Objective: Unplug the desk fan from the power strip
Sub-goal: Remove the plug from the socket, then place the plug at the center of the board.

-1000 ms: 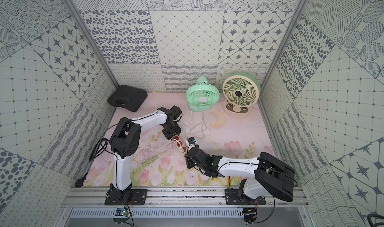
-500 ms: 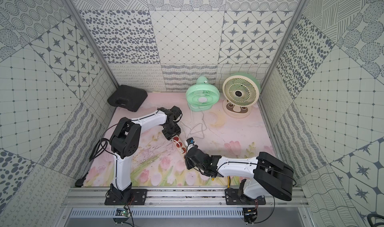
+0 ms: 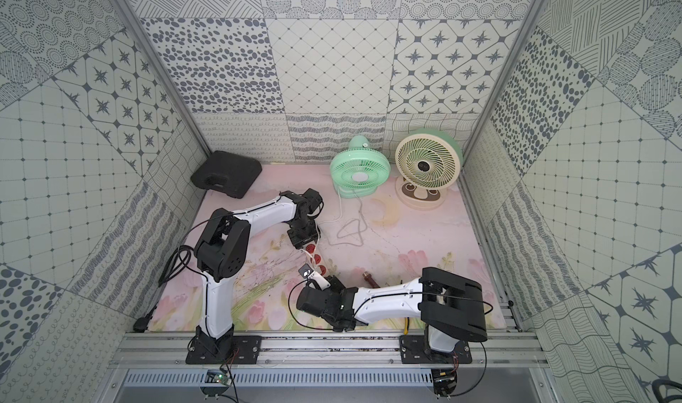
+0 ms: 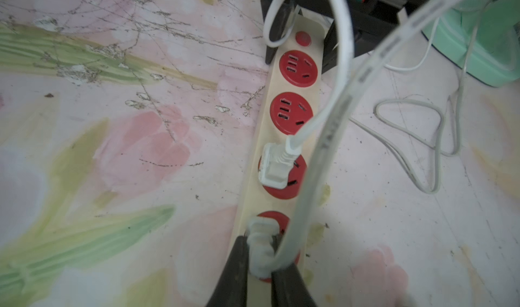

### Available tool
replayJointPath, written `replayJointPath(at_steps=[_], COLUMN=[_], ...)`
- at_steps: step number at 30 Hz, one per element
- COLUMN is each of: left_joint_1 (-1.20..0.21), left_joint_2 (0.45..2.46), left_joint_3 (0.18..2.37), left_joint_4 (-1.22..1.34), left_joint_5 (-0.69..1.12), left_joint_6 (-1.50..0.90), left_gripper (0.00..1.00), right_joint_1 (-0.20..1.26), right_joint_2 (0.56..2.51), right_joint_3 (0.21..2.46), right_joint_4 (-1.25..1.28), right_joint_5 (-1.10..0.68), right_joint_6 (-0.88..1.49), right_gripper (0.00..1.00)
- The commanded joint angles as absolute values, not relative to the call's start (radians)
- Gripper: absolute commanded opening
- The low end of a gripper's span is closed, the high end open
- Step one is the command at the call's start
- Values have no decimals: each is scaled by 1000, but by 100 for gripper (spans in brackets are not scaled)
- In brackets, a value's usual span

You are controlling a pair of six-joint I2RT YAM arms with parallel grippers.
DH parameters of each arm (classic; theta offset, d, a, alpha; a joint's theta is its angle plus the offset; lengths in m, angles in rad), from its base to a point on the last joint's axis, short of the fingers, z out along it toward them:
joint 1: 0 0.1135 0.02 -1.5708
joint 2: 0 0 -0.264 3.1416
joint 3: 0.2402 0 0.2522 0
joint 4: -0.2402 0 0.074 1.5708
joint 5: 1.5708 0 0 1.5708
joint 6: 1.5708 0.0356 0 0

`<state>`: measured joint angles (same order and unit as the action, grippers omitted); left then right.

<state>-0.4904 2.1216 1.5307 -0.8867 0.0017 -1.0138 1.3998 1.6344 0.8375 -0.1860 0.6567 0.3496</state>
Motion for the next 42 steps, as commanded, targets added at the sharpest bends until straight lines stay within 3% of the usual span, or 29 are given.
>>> replayJointPath(at_steps=[1, 12, 19, 26, 33, 42], left_joint_1=[-478, -476, -472, -469, -465, -454], left_joint_2=[2188, 2184, 2181, 2177, 2167, 2138], left_joint_3=[1467, 1463, 1463, 1460, 1457, 1429], left_joint_4=[-1019, -1018, -1017, -1018, -1023, -1019], left_joint_5=[-140, -140, -140, -141, -145, -153], left_joint_6=[-1101, -1100, -1097, -1094, -1093, -1093], left_gripper=[0, 0, 0, 0, 0, 0], right_joint_1=[1443, 1424, 1329, 1159, 1021, 692], right_joint_2=[1644, 1591, 1475, 1341, 1248, 1211], right_joint_3=[898, 860, 748, 607, 582, 563], right_joint_4=[-110, -89, 6, 123, 68, 46], right_joint_5=[687, 656, 498, 279, 262, 154], right_joint_6=[272, 323, 443, 595, 613, 678], right_gripper=[0, 0, 0, 0, 0, 0])
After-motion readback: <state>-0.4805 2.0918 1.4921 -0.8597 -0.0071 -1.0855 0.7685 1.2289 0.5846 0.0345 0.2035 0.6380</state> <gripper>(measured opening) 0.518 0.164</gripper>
